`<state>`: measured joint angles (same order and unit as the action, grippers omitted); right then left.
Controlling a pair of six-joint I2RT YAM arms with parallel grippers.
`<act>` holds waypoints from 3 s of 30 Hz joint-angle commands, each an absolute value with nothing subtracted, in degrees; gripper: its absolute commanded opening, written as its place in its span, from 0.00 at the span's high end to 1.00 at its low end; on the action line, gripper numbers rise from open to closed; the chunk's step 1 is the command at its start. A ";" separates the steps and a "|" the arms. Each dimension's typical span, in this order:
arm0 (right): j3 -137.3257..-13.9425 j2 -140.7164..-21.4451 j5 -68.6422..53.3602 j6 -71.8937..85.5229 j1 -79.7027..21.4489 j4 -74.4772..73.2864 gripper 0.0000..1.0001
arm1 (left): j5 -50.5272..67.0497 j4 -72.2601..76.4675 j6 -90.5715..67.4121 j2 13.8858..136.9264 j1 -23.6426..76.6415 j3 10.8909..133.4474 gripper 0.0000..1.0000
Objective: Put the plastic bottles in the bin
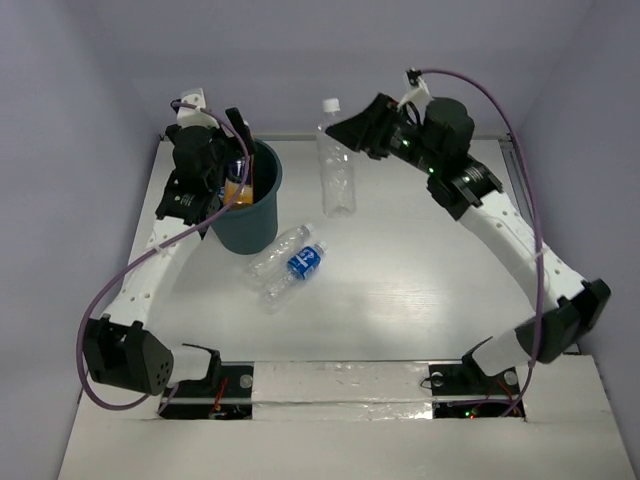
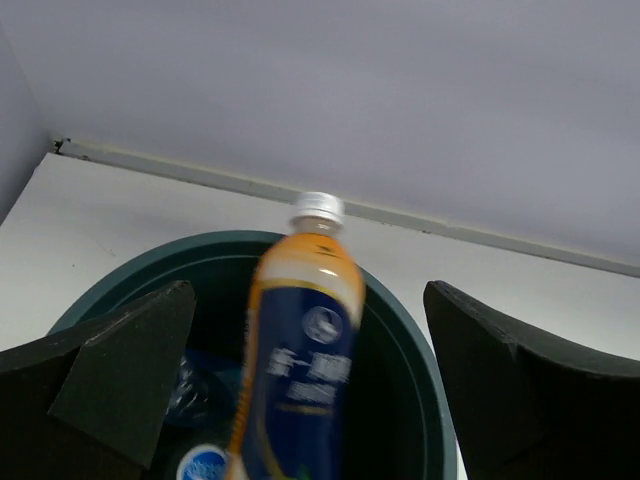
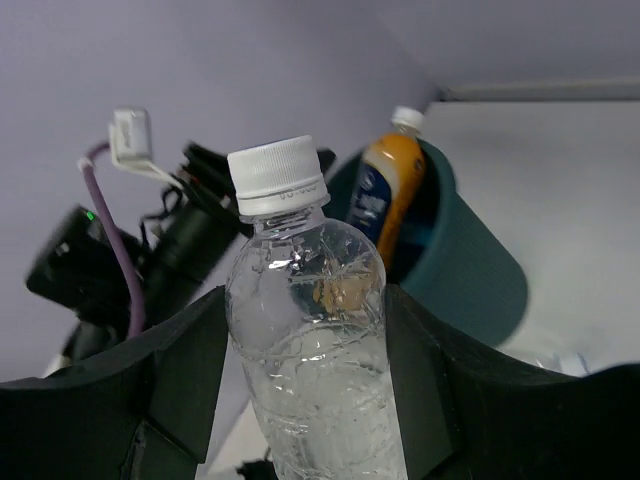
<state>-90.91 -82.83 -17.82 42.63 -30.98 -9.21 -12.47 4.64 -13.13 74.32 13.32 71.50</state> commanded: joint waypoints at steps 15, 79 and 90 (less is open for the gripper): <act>-140.36 -124.44 -0.97 48.96 -41.57 4.92 0.47 | -0.35 -17.22 -28.91 45.73 13.35 60.75 0.27; -43.47 -58.53 1.15 49.85 -29.11 -2.80 0.14 | -7.74 -10.63 -25.75 78.16 52.56 48.69 0.61; -57.37 -79.17 -10.55 51.41 -28.11 -0.54 0.00 | -14.05 -23.81 -26.72 54.85 49.06 65.99 0.61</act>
